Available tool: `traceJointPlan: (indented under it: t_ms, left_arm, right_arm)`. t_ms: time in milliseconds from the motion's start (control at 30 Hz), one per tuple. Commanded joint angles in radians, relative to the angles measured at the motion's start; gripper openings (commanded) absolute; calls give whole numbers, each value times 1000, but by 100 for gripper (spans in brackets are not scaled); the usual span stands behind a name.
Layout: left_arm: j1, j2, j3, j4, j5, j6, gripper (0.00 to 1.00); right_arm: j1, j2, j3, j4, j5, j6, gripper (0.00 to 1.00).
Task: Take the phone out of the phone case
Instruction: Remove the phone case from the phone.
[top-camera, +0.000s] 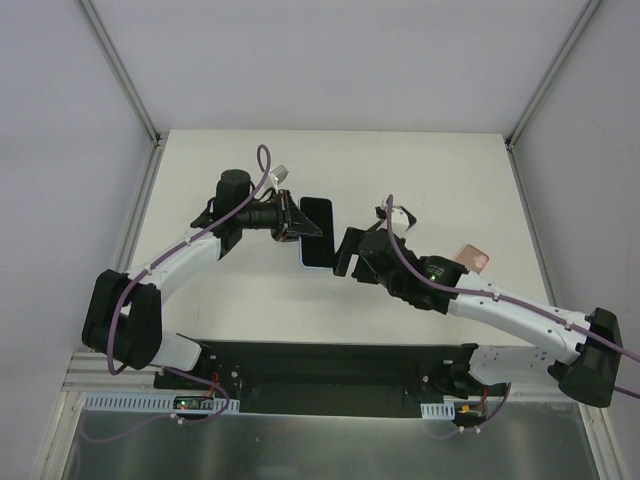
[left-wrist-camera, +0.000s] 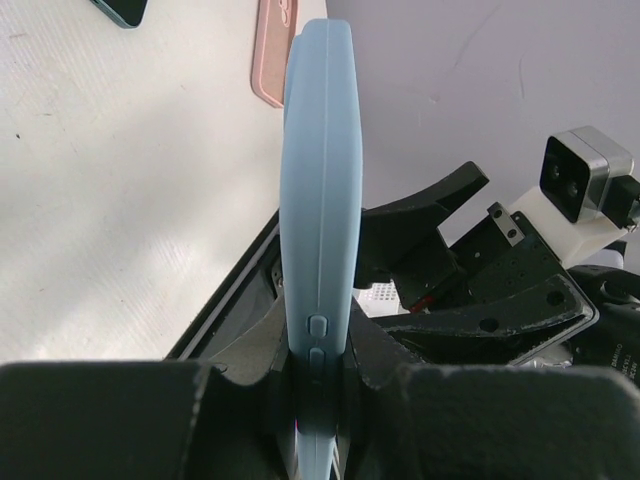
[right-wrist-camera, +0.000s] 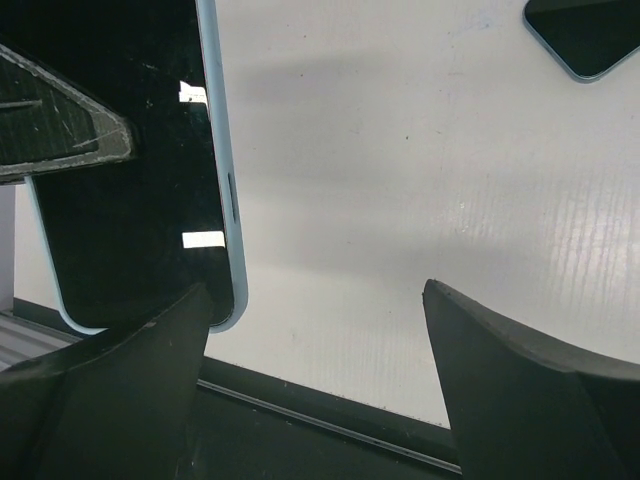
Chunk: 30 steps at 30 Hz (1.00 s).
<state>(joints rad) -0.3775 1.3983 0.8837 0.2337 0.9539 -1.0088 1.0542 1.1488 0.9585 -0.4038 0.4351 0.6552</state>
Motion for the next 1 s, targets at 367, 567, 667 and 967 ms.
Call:
traceJointPlan:
  t_ms: [367, 567, 667, 967]
  left_arm:
    - [17, -82, 40, 85, 68, -42, 0]
    - [20, -88, 43, 85, 72, -47, 0]
    - [22, -93, 49, 85, 74, -50, 0]
    - [25, -119, 51, 127, 86, -108, 0]
  right_arm:
    - [33, -28, 2, -125, 131, 11, 88]
    - [46, -35, 11, -115, 140, 0, 88]
    - [44, -15, 6, -116, 133, 7, 88]
    - [32, 48, -63, -31, 59, 37, 89]
